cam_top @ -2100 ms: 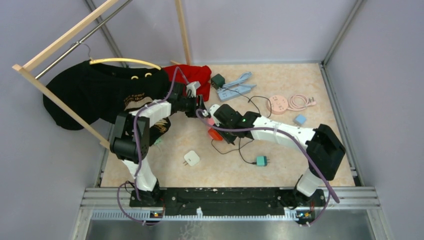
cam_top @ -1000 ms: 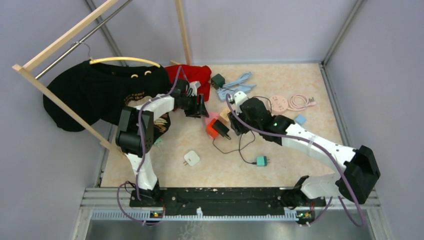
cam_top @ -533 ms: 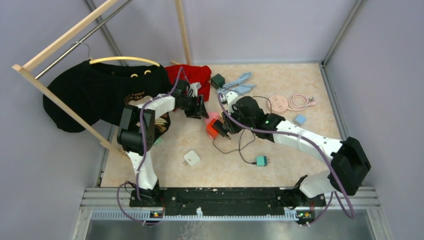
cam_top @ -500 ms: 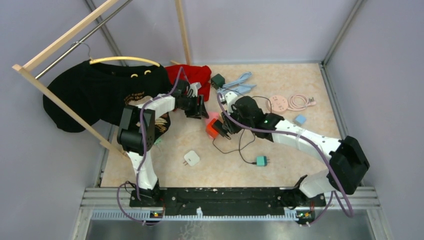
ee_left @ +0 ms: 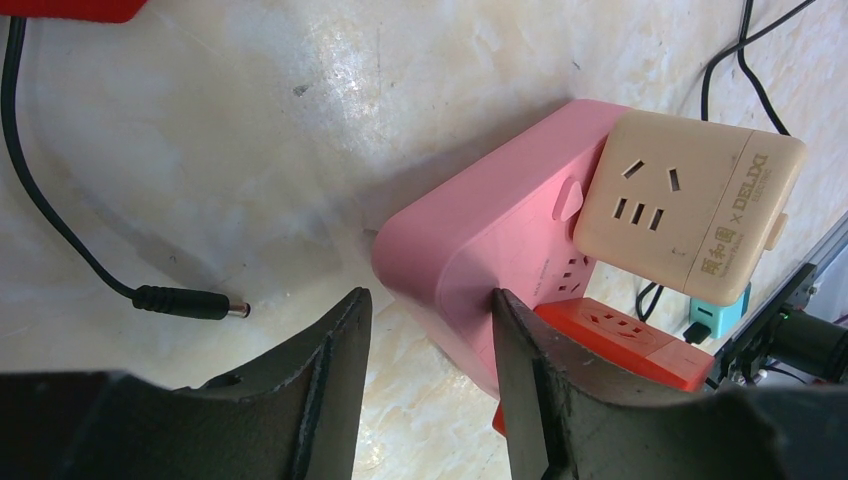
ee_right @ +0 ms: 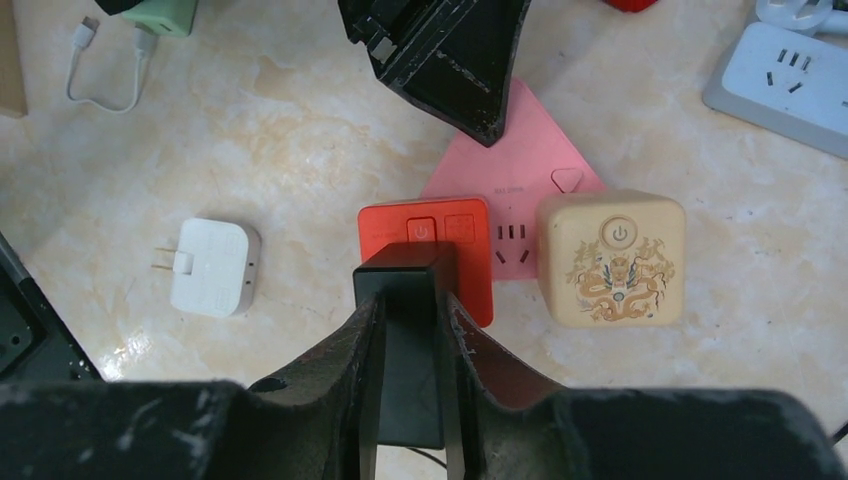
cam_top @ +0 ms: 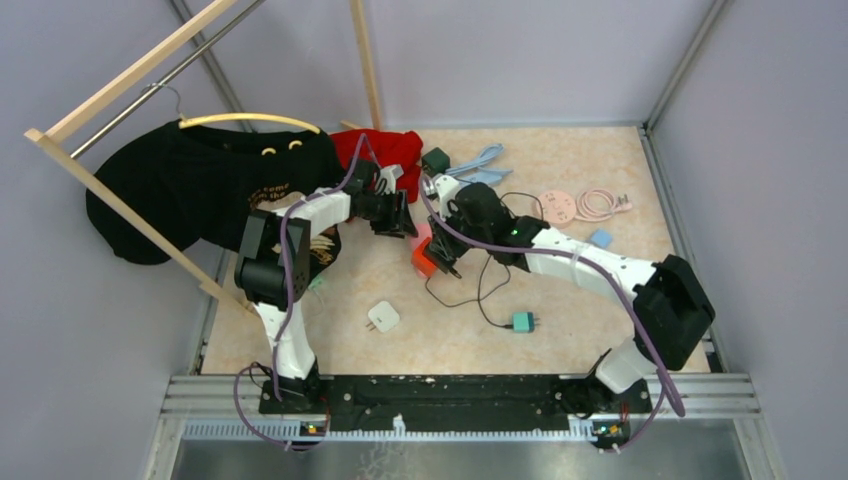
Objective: Insert the plug
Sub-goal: Pick up the plug from the center of the board.
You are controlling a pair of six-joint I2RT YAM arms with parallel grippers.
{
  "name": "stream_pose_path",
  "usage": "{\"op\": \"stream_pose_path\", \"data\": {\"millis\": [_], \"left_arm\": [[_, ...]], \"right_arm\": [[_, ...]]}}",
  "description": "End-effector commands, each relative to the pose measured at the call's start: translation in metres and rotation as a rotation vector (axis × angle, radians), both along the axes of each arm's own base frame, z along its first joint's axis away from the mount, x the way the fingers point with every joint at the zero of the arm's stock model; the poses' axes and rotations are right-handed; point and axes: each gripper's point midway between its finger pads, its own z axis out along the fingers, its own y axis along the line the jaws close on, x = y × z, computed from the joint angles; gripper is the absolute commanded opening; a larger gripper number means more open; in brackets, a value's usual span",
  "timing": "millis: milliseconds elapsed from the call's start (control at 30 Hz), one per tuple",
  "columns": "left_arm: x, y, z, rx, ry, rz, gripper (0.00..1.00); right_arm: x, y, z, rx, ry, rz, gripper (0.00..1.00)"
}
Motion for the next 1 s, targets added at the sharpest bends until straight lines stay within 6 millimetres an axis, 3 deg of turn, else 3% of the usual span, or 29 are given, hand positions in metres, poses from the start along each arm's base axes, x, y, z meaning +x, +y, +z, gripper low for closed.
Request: {"op": "stream_pose_path", "data": {"millis": [0,133,367,567,767,967], "left_arm": [[-0.003,0.005,-0.018,0.033,0.028,0.005,0.53],[-0.005,0.005,-0.019,0.035,0.034,0.005,0.53],[-0.006,0.007,-0.022,0.044,0.039,0.006,0.53],[-0.008,0.007,-0.023,0.048,0.043,0.004,0.53],[-0.006,0.005,-0.022,0.034,0.043,0.005,0.53],[-0.009,0.006,-0.025,0.035,0.051,0.006,0.53]], "right_arm": [[-0.003,-0.003,-0.026,-0.075,0.054,-0.005,0.21],[-0.009,-0.013,-0.057,-0.159,0.118,-0.029,0.17],[-0.042,-0.028,-0.112,-0.279,0.205,-0.048,0.16],[-0.05,-0.054,-0.123,-0.251,0.183,-0.168,0.16],[-0.038,-0.064,-0.11,-0.207,0.123,-0.195,0.17],[-0.048,-0.068,-0.137,-0.241,0.177,-0.185,0.15]]}}
